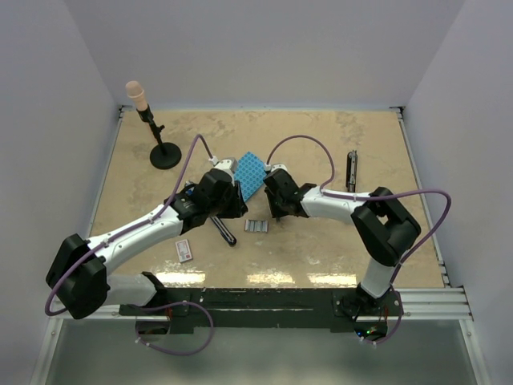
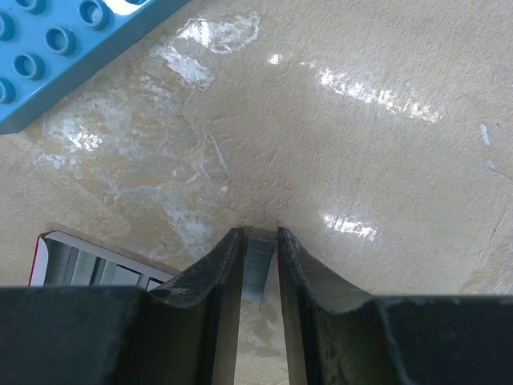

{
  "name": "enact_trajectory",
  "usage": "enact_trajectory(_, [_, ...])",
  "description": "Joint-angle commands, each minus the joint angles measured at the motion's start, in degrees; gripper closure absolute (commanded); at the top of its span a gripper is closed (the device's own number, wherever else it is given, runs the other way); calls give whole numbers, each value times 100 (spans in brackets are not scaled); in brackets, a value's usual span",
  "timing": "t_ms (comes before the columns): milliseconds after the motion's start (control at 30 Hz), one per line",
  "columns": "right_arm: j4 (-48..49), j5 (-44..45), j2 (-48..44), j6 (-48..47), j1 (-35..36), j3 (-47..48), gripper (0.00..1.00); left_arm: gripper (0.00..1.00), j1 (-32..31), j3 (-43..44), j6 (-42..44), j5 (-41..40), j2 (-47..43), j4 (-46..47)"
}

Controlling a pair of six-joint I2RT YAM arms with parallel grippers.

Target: Unload the staples from the stapler

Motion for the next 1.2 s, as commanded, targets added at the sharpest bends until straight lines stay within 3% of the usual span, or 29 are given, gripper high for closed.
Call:
enact_trajectory(0, [-199,115,109,154,85,181,74,67,25,-59,-125,-62,-156,205])
enact_trajectory(367, [-199,36,-215,119,85,208,82,67,43,-190,-117,-1,-305,353])
enact_trajectory(500, [-138,-218,-584,58,77,217,82,66,139,-384,-73,498,-603,740])
enact_trajectory(867, [968,-2457,-2367,233,-142,-47,83,63,596,-955,41,2178,-1394,2242])
enact_trajectory(1167, [1794,-3435,-3335,1023,-284,-196,83,55,588,-1157,-292,3392,-1641,3588])
